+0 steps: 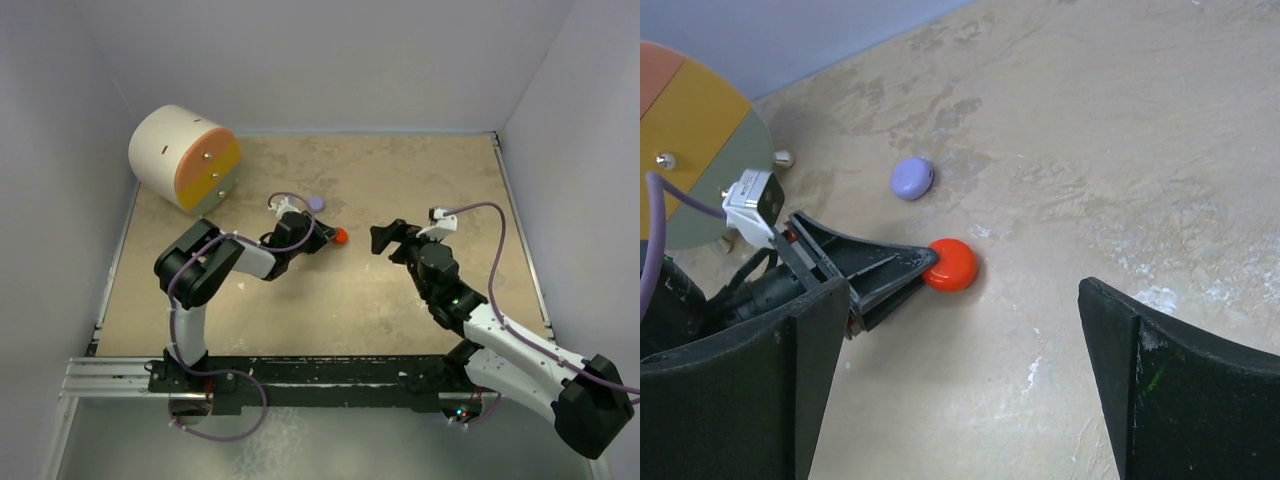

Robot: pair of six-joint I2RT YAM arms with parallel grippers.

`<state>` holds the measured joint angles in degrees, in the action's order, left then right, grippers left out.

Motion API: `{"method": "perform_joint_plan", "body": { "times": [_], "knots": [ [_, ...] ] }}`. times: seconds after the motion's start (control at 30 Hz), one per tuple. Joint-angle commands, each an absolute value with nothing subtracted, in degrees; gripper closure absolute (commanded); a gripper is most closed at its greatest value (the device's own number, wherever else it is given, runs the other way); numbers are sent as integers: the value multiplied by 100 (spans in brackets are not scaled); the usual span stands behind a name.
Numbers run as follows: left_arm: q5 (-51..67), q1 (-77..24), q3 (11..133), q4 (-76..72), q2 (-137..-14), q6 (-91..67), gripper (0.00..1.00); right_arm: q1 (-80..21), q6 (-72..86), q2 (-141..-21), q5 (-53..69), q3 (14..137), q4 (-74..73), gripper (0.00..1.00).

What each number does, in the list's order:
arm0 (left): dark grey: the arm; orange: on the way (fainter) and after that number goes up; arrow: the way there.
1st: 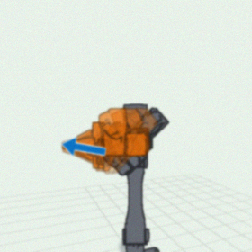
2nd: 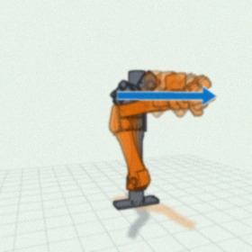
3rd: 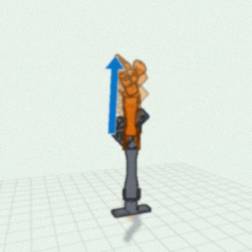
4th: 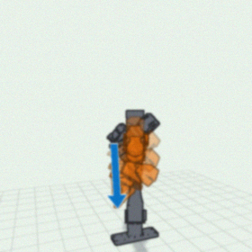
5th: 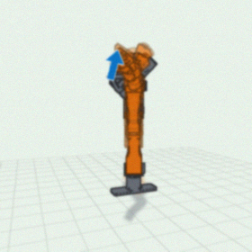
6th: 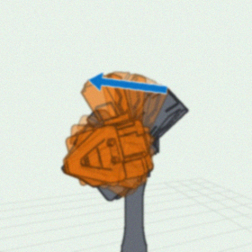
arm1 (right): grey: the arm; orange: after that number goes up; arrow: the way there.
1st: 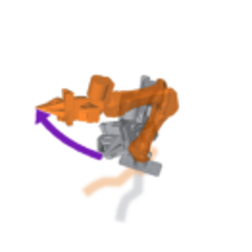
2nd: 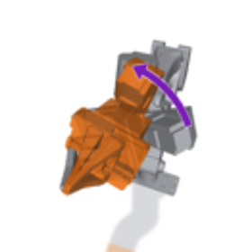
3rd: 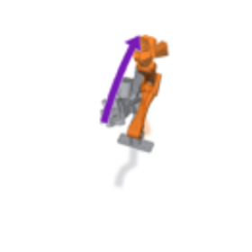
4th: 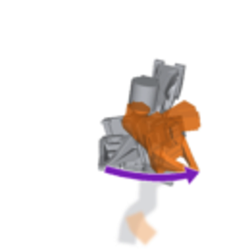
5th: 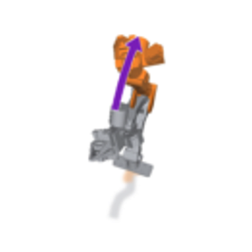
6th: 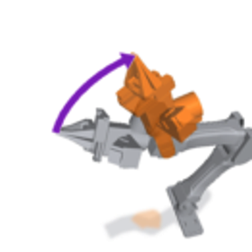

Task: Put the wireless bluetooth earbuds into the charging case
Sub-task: Place the charging case at the center of the board, then reset both arms

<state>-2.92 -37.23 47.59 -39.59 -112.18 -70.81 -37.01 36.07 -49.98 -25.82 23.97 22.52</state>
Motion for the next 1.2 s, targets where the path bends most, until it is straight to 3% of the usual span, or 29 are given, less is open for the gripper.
{"method": "perform_joint_plan", "body": {
  "times": [0.0, 0.13, 0.27, 0.43, 0.8, 1.17],
  "knots": [
    [-420, -3700, 4924, -3826, -11184, -6681, 72, -3726, 3593, -4877, -2390, 2374, 2315, 1],
    [-756, -3672, 4686, -3476, -10794, -6465, 50, -3719, 3560, -4719, -2304, 2296, 2283, 0],
    [-1130, -3554, 4164, -3290, -10178, -6431, 45, -3732, 3553, -4572, -2274, 2277, 2205, 0],
    [-1646, -3457, 3244, -2905, -8953, -6443, 44, -3751, 3585, -4453, -2275, 2271, 2058, 0],
    [-3065, -3467, 2565, -278, -5629, -5455, 43, -3783, 3602, -3914, -2564, 2358, 1486, 0],
    [-3935, -3463, 2344, 1205, -4051, -5302, 42, -3782, 3317, -3658, -3121, 2853, 1074, 0]
  ]
}}
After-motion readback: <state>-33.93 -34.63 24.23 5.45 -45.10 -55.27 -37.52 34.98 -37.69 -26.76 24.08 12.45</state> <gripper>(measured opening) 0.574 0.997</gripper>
